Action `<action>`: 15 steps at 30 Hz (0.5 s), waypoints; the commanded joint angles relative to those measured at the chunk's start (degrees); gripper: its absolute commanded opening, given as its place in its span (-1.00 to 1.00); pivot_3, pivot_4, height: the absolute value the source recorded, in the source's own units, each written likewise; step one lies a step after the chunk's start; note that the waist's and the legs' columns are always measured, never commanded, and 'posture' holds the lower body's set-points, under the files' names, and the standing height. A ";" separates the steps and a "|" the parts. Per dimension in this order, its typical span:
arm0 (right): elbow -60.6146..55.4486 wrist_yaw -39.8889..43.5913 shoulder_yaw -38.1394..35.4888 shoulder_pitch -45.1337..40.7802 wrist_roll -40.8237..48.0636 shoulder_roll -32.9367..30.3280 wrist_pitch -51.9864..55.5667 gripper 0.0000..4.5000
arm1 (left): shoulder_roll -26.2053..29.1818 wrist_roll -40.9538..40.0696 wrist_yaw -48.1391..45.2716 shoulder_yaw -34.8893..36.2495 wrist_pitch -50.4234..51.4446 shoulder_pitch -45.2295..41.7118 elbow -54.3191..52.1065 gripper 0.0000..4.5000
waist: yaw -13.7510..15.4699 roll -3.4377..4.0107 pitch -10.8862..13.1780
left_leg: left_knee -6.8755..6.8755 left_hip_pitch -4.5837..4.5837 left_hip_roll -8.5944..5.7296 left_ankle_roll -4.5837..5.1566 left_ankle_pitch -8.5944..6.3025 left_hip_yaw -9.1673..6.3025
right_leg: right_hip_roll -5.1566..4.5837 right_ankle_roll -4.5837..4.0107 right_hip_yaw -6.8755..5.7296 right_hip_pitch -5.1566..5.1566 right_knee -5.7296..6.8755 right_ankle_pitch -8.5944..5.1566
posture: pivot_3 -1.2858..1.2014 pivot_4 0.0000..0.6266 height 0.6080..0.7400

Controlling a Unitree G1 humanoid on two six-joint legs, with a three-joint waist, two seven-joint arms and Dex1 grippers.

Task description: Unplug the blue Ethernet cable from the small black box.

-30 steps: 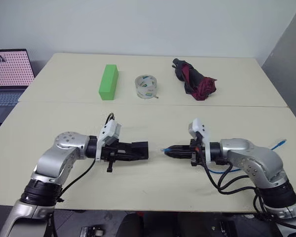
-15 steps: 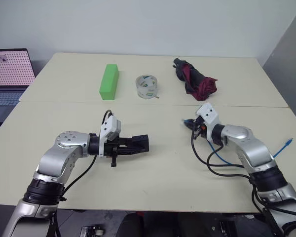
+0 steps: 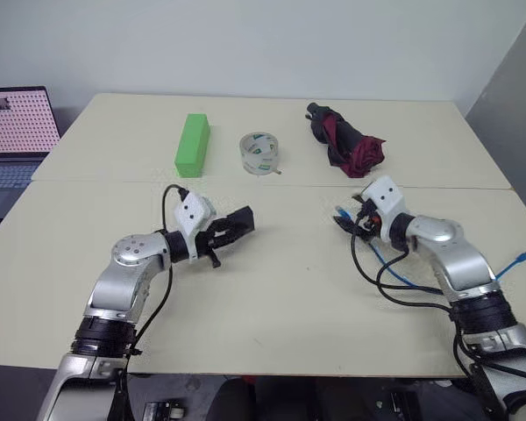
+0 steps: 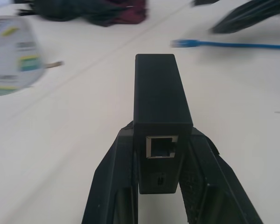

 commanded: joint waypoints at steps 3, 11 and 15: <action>-18.03 4.88 -0.47 0.84 12.13 1.01 10.17 0.66 | -3.22 6.39 17.11 6.75 -12.50 -0.53 9.20 -0.65 | -0.17 -0.03 -0.02 | 0.00 0.02 0.01 0.01 -0.01 -0.01 | 0.00 0.00 -0.01 0.01 0.03 0.00 | 0.03 -0.52 1.00; -19.55 3.27 3.31 -1.32 11.32 3.40 13.50 0.67 | -5.78 5.88 20.62 8.08 -13.95 0.60 15.99 -0.50 | 0.15 -0.07 -0.04 | 0.04 0.00 -0.07 0.00 0.00 -0.04 | -0.10 0.00 -0.08 0.01 0.01 0.00 | 0.03 -0.52 1.00; -19.42 2.90 3.35 -1.64 11.05 3.40 14.14 0.67 | -5.76 5.14 20.06 8.35 -13.52 1.84 15.47 -0.08 | 0.02 -0.10 -0.06 | 0.04 0.01 -0.06 0.00 0.00 -0.05 | -0.11 0.00 -0.09 0.01 0.02 0.00 | 0.03 -0.52 1.00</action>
